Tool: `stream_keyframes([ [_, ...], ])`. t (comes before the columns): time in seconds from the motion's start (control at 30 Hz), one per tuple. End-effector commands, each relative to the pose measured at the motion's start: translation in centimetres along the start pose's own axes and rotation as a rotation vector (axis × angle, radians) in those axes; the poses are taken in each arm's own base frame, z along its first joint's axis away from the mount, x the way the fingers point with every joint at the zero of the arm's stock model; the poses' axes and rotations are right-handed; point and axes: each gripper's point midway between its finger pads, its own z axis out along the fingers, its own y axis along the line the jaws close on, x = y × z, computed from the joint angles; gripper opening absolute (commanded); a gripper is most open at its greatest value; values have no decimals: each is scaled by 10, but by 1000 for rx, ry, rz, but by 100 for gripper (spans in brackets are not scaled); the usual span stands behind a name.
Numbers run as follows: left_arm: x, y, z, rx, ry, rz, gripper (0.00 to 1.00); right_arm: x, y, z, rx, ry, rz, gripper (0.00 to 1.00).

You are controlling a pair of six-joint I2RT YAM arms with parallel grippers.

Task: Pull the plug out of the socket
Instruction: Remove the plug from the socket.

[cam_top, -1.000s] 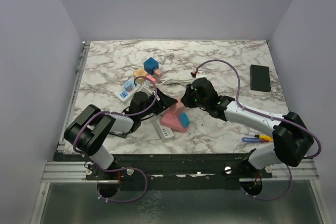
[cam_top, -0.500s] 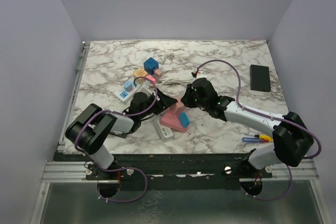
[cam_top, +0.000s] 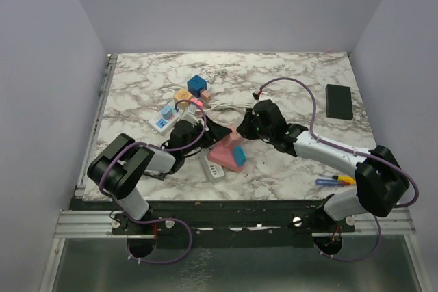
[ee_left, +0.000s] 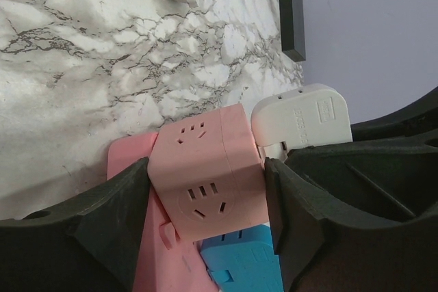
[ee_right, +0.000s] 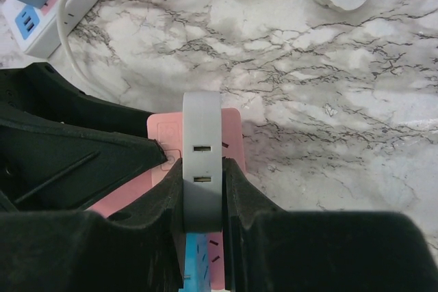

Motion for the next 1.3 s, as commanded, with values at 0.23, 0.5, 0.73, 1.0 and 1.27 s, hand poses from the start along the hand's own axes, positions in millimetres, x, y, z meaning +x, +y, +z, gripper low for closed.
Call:
stream_keyframes([
  [0.23, 22, 43, -9, -149, 67, 118, 16, 14, -30, 17, 0, 95, 69, 0],
  [0.5, 23, 47, -9, -169, 75, 138, 16, 10, -37, 14, 39, 81, 44, 0],
  [0.73, 21, 47, -8, -178, 71, 153, 16, 5, -35, 9, 81, 38, -1, 0],
  [1.0, 21, 49, -8, -193, 69, 159, 12, 8, -10, 1, 143, -41, -73, 0],
  [1.27, 20, 49, -7, -198, 65, 165, 12, 7, 2, -5, 195, -89, -140, 0],
])
